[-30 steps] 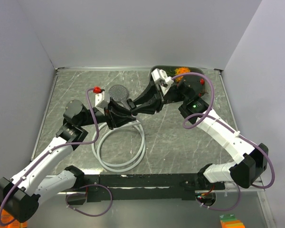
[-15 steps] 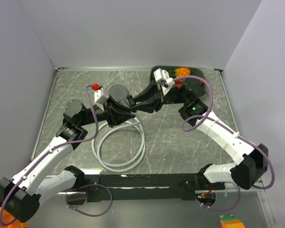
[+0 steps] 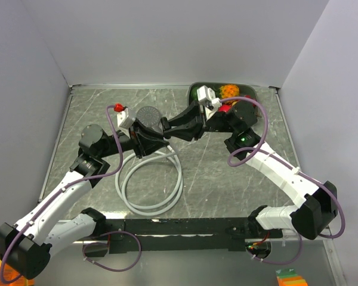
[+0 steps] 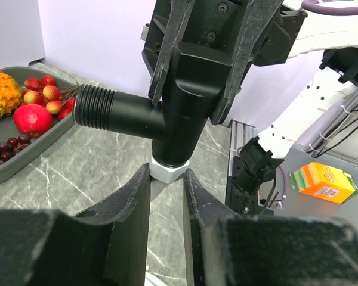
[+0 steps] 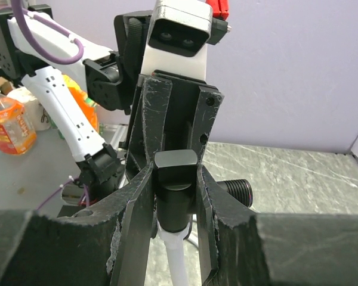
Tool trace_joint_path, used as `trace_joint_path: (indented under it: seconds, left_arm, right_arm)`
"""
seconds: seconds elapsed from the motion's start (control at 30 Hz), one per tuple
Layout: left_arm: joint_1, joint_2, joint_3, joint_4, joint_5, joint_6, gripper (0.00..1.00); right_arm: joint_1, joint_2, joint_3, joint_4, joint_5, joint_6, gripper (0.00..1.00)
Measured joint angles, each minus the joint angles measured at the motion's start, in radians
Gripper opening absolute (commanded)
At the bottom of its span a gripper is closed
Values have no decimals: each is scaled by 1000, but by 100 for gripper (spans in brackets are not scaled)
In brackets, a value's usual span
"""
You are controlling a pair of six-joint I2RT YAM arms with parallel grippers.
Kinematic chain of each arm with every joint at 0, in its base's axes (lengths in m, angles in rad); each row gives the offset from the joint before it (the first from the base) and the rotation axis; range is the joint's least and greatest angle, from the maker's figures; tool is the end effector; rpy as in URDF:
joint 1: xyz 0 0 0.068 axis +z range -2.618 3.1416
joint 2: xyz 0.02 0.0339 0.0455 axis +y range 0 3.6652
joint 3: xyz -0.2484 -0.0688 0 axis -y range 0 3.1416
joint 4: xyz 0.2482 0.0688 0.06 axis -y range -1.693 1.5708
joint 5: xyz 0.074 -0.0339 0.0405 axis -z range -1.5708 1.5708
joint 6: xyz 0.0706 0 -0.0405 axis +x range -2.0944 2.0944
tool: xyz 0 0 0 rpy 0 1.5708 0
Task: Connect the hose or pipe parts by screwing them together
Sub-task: Install the adaptor on the pipeline.
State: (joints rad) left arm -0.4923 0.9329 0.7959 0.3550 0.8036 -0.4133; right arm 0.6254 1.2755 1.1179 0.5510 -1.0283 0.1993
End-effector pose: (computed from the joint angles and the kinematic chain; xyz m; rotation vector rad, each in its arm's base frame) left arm 0.1930 -0.1612 0.3652 0.7790 1.3408 -1.2706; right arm 0.2113 0.2271 0.4138 -1.1862 0.9123 1.2770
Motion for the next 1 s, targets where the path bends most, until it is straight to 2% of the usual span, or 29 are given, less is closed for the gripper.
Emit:
trace_joint_path:
  seconds: [0.67, 1.0]
  left_arm:
    - [2, 0, -3, -41, -78, 69, 1]
    - [5, 0, -6, -46, -97, 96, 1]
  right_arm:
    - [75, -25, 82, -332, 238, -204, 0]
    - [116, -30, 107, -418, 352, -254, 0]
